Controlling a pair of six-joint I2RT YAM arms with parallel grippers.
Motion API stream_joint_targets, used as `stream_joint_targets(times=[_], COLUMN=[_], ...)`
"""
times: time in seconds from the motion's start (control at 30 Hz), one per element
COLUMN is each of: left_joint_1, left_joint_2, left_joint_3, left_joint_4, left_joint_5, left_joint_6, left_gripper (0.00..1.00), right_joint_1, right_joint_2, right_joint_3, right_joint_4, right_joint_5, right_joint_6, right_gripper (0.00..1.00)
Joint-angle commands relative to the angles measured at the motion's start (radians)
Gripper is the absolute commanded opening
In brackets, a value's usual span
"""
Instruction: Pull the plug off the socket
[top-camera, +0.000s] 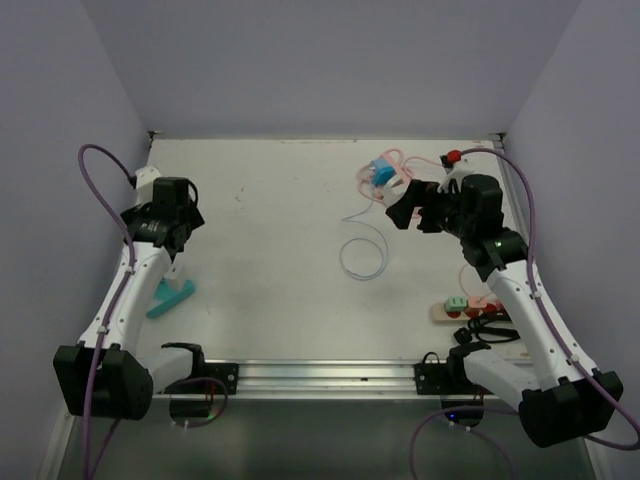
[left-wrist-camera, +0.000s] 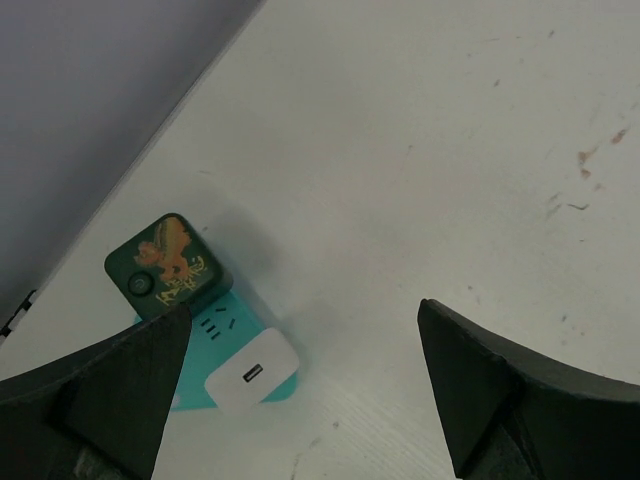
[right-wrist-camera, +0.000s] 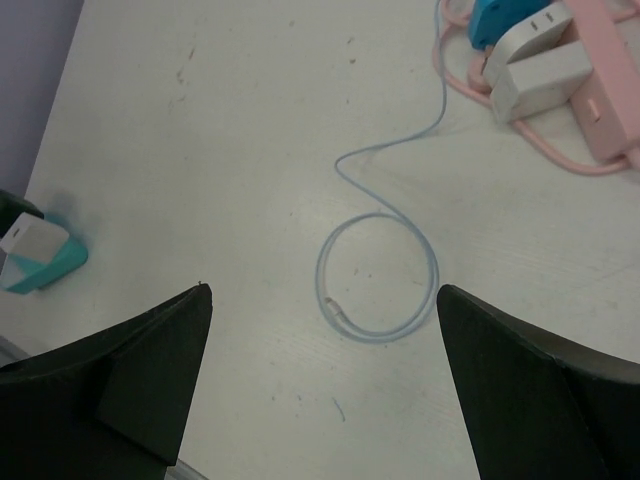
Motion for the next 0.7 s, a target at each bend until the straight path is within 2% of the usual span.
stream_joint_targets(times=[0.0, 0.17, 0.27, 0.53, 0.67], left_joint_1=[0.063, 0.239, 0.305, 0.402, 0.434], left_joint_2=[0.024, 0.101, 0.114, 0.232, 0.275], left_joint_3=[-0.002, -0.016, -0.047, -0.073, -0.07], left_joint_4=[0.047, 0.044, 0.064, 0.092, 0.118], left_joint_5=[-0.04, 0.009, 0.005, 0.019, 0.075], left_joint_6=[-0.03, -0.059, -0.084, -0.151, -0.161], left_gripper=[1.0, 1.0, 1.0, 1.0, 1.0], right_joint_1=[0.005, 0.011, 0.019, 0.069, 0.089], right_joint_2=[0.019, 0.048, 0.037, 0.039, 0.042], right_joint_3=[-0.038, -0.086, -0.113, -0.113, -0.101], right_joint_4=[0.0, 0.04, 0.061, 0.07, 0.067], right_joint_5=[-0.139, -0.211, -0.208, -0.194, -0.194], right_joint_6=[0.033, 0.064, 0.068, 0.052, 0.033], right_gripper=[0.99, 0.99, 0.99, 0.99, 0.99])
